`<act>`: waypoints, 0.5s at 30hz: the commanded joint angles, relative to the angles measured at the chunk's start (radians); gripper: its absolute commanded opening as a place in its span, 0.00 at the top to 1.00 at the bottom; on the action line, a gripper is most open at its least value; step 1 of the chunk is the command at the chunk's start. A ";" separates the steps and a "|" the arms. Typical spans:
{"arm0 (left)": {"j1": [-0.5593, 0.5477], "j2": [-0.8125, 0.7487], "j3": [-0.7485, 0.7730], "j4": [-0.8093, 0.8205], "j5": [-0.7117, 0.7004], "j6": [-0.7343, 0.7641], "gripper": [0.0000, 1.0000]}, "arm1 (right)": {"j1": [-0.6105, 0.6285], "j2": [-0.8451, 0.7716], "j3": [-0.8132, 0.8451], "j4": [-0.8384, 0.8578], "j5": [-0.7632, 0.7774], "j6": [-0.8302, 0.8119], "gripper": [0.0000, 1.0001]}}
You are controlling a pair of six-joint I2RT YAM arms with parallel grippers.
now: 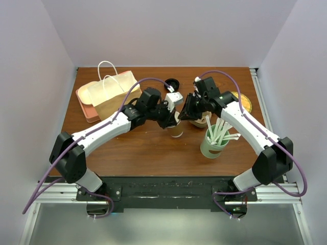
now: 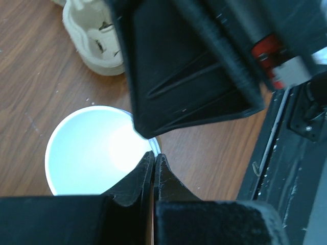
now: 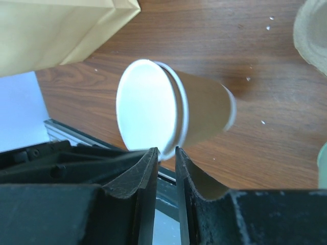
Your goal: Pack the takeout coffee
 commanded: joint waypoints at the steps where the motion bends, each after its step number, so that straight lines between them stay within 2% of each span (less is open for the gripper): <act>1: 0.002 -0.049 0.014 0.091 0.058 -0.067 1.00 | 0.004 -0.008 -0.022 0.055 -0.029 0.037 0.75; 8: 0.002 -0.053 0.011 0.080 0.009 -0.063 1.00 | 0.002 -0.037 -0.030 0.055 -0.020 0.042 0.76; 12: 0.000 -0.052 0.001 0.077 0.000 -0.063 1.00 | 0.002 -0.042 -0.004 0.032 0.011 0.042 0.69; 15: 0.002 -0.052 0.001 0.077 -0.006 -0.069 1.00 | 0.004 -0.048 0.016 0.000 0.055 0.036 0.71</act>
